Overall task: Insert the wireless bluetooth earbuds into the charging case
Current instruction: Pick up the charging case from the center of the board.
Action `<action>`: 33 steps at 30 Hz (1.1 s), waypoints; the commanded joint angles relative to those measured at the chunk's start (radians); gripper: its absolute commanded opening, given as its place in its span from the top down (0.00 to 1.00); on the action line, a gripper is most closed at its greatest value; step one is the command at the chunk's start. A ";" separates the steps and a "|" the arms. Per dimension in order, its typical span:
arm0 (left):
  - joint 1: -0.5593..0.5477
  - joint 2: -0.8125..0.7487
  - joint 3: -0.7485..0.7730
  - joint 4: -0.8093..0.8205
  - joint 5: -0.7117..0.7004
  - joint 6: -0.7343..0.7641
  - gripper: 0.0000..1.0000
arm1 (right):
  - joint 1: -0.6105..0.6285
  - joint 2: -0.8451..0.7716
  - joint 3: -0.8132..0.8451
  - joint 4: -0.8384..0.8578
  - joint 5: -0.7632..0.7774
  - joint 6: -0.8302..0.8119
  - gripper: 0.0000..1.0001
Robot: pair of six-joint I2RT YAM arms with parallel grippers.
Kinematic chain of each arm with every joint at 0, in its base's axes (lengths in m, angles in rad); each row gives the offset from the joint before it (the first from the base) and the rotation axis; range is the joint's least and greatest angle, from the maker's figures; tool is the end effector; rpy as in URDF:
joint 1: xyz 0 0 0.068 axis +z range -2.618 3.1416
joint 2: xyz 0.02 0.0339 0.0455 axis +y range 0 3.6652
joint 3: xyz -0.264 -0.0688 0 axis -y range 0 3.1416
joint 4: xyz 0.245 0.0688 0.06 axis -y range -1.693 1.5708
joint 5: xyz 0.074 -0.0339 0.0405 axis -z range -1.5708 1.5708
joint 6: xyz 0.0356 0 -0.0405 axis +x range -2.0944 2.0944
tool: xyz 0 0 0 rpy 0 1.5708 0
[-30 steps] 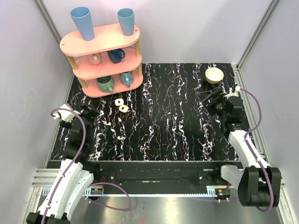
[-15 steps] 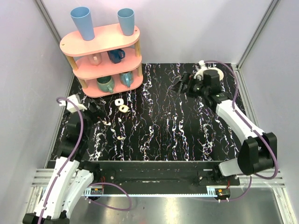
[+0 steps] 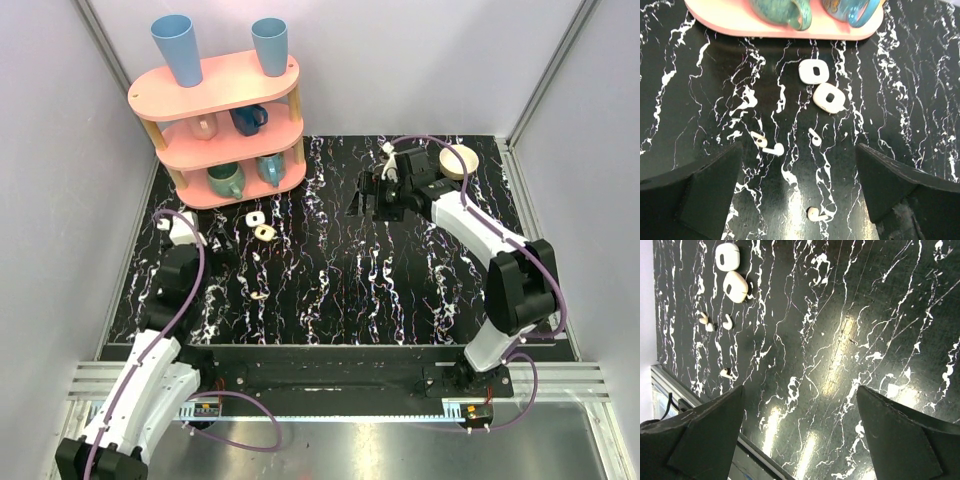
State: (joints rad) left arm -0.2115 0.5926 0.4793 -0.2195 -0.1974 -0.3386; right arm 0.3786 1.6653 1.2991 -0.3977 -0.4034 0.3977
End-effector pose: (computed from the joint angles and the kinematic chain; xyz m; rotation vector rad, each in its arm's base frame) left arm 0.1522 -0.0255 0.2573 -0.2540 1.8842 -0.1862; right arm 0.3407 0.1506 0.2708 -0.1872 2.4102 0.8449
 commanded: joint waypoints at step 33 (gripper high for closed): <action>-0.012 0.004 0.194 -0.258 -0.106 -0.045 0.01 | 0.387 0.615 0.601 0.006 0.251 -0.510 0.05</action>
State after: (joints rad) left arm -0.2226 0.6342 0.6598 -0.4850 -0.2276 -0.3641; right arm 0.7296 2.2173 1.8584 -0.4629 -0.2249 -0.0151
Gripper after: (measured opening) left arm 0.988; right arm 0.934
